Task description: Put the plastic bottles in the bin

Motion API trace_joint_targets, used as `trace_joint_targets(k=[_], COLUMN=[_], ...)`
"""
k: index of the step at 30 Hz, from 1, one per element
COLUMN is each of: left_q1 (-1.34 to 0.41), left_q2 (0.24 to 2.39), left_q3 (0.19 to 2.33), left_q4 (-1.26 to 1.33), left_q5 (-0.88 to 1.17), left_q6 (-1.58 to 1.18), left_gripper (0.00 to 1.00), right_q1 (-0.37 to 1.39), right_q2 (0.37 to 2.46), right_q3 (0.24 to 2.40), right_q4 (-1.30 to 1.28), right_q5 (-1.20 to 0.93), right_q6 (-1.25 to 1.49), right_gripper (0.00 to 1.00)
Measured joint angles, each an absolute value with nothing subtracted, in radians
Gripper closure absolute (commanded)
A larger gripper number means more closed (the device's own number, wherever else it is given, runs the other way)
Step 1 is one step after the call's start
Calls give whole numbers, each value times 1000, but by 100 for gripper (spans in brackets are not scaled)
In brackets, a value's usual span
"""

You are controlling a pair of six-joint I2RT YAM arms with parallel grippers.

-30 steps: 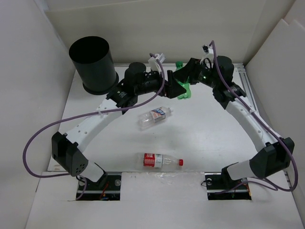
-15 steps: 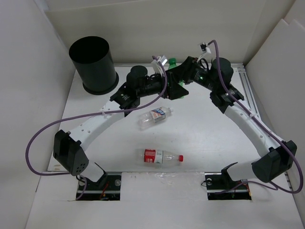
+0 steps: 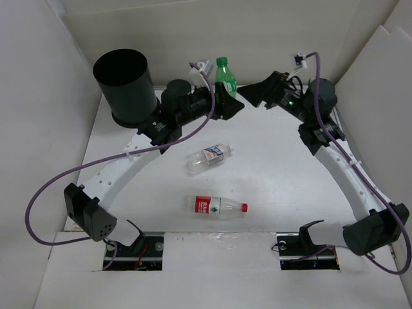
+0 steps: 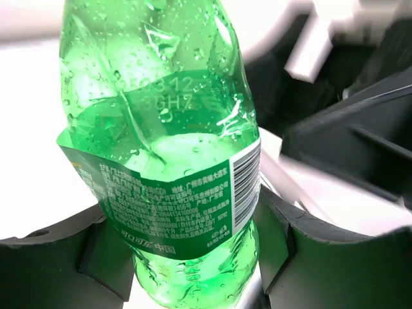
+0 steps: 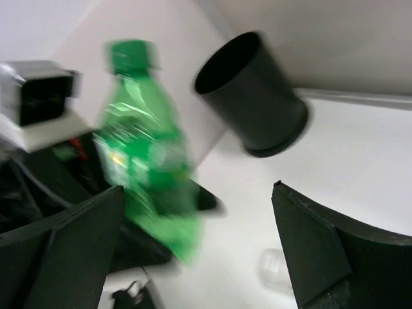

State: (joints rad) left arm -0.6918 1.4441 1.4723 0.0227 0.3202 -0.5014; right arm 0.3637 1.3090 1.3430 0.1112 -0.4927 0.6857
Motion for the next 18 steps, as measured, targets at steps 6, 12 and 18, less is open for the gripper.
trace_joint_targets(k=[6,12,18], left_q1=[-551,-283,10], left_q2=[1493,1643,1844], left_q3=[1699,1963,2168], left_q4=[-124,-217,-275], left_q5=[143,16,-22], left_q6=[-456,-475,-527], left_gripper=[100,100,100], right_q1=[105,73,110], right_q2=[1218,1176,1148], right_q3=[1226,1086,1027], right_q4=[81,29,-9], right_q5=[-512,-554,-580], right_q6=[662,613,546], right_gripper=[0,0,0])
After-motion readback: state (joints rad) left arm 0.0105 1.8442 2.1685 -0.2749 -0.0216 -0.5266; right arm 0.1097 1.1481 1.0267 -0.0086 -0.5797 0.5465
